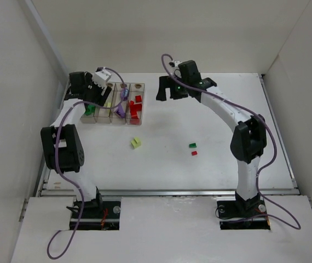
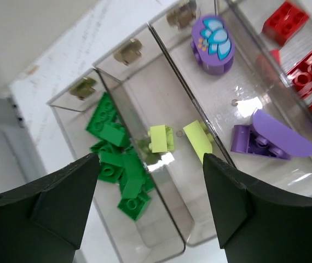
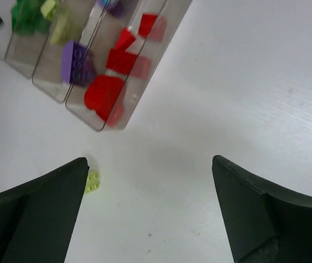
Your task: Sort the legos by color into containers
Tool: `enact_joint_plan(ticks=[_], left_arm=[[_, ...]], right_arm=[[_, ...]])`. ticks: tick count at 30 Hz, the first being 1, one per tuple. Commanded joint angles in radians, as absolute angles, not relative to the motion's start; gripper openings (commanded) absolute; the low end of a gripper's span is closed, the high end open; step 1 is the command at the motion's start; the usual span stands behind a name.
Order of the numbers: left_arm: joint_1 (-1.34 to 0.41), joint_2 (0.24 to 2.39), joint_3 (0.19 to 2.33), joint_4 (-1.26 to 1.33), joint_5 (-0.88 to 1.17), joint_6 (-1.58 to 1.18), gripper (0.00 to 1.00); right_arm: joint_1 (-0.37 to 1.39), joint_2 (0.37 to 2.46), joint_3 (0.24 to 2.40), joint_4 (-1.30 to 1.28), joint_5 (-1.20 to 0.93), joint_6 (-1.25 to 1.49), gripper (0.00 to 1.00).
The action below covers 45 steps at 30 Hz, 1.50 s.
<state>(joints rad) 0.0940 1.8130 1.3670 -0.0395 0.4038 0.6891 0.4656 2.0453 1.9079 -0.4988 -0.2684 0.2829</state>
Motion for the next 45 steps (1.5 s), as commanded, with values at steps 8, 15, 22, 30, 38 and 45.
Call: enact_joint_plan(ticks=[8,15,22,30,38,45], left_arm=[[0.101,1.419,1.139,-0.178,0.476,0.586,0.74],[0.101,1.184,0.919,-0.198,0.445,0.543,0.74],[0.101,1.003,0.796,-0.143,0.423,0.531,0.76],[0.101,0.985,0.776,-0.143,0.402,0.5,0.76],[0.101,0.985,0.767,-0.133,0.402,0.5,0.76],[0.101,0.994,0.767,-0.124,0.422,0.5,0.76]], right_arm=[[0.742,1.979,1.769,-0.554,-0.25,0.152,0.93],[0.796,2.088,1.778,-0.554,-0.314,0.143,0.75],[0.805,2.195,1.867,-0.558,-0.324,0.153,0.68],[0.836,2.23,1.875,-0.5,-0.359,0.163,0.65],[0.836,2.23,1.884,-0.489,-0.35,0.184,0.68],[0.836,2.312,1.976,-0.521,-0.337,0.202,0.6]])
